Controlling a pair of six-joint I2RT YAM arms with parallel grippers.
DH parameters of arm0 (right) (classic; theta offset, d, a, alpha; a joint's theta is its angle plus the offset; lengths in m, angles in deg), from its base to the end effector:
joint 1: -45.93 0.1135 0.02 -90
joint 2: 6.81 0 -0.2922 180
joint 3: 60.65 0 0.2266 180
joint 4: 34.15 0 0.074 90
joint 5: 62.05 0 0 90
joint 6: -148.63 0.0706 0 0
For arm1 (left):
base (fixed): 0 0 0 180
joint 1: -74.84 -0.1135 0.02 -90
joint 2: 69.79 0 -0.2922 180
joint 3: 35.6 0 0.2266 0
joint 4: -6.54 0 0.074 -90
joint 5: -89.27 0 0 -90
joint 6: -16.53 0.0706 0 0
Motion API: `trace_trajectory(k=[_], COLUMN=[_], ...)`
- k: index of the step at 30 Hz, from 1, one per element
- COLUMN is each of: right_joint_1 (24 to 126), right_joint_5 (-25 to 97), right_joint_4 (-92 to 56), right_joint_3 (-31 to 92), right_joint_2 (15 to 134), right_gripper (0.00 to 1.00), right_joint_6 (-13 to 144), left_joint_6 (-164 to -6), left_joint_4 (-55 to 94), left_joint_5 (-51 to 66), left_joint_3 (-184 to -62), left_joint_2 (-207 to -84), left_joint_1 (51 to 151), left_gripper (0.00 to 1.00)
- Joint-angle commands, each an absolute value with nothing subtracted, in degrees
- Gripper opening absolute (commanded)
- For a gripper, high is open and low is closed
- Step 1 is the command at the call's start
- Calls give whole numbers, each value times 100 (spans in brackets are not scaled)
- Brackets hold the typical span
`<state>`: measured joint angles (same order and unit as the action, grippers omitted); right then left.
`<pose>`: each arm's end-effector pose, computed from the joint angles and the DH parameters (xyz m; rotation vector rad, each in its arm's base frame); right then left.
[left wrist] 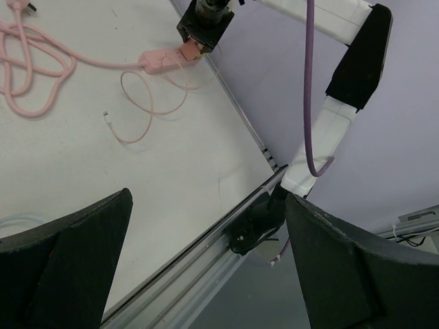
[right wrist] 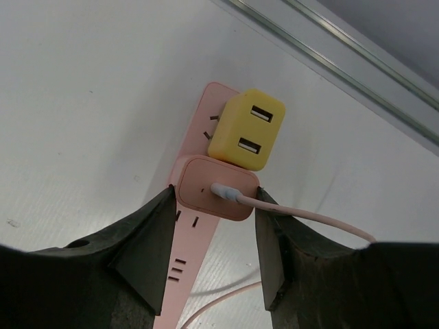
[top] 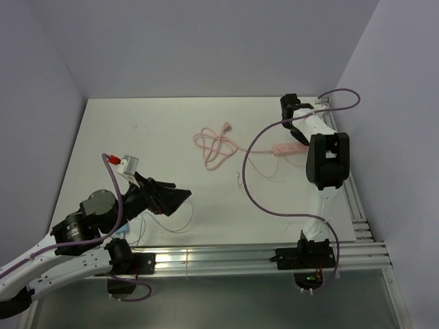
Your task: Insert the plug
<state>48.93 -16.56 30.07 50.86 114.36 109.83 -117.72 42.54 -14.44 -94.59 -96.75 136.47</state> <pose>0.4312 -0.0270 0.2060 1.1296 2.1777 -0.7342 0.0593 -0.0747 0.3563 0.0713 1.7825 -1.1915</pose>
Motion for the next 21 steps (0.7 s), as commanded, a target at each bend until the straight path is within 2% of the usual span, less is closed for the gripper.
trace_trajectory(k=[1, 5, 6, 7, 15, 21], right_joint_1=[4812, 4856, 4909, 4935, 5172, 5287], right_joint_5=[-861, -852, -913, -983, -844, -457], right_joint_4=[3439, 3377, 3385, 3394, 3280, 3209], right_joint_3=[4365, 4549, 4584, 4619, 5103, 5331], right_joint_2=[11493, 11405, 11361, 11334, 10808, 10525], right_gripper=[54, 75, 82, 85, 88, 84], right_joint_6=[10662, 10565, 10548, 10548, 10258, 10187], left_joint_6=[-11820, -11882, -11891, -11908, -11891, -11935], left_joint_4=[4228, 4193, 4176, 4150, 4070, 4052], left_joint_5=[-1347, -1391, -1409, -1400, -1365, -1356], left_joint_3=[-9525, -9490, -9463, -9454, -9463, -9428], left_joint_2=[-9686, -9686, -9686, -9695, -9853, -9862], left_joint_1=[13628, 13628, 13628, 13628, 13628, 13628], left_gripper=[100, 99, 99, 100, 100, 99])
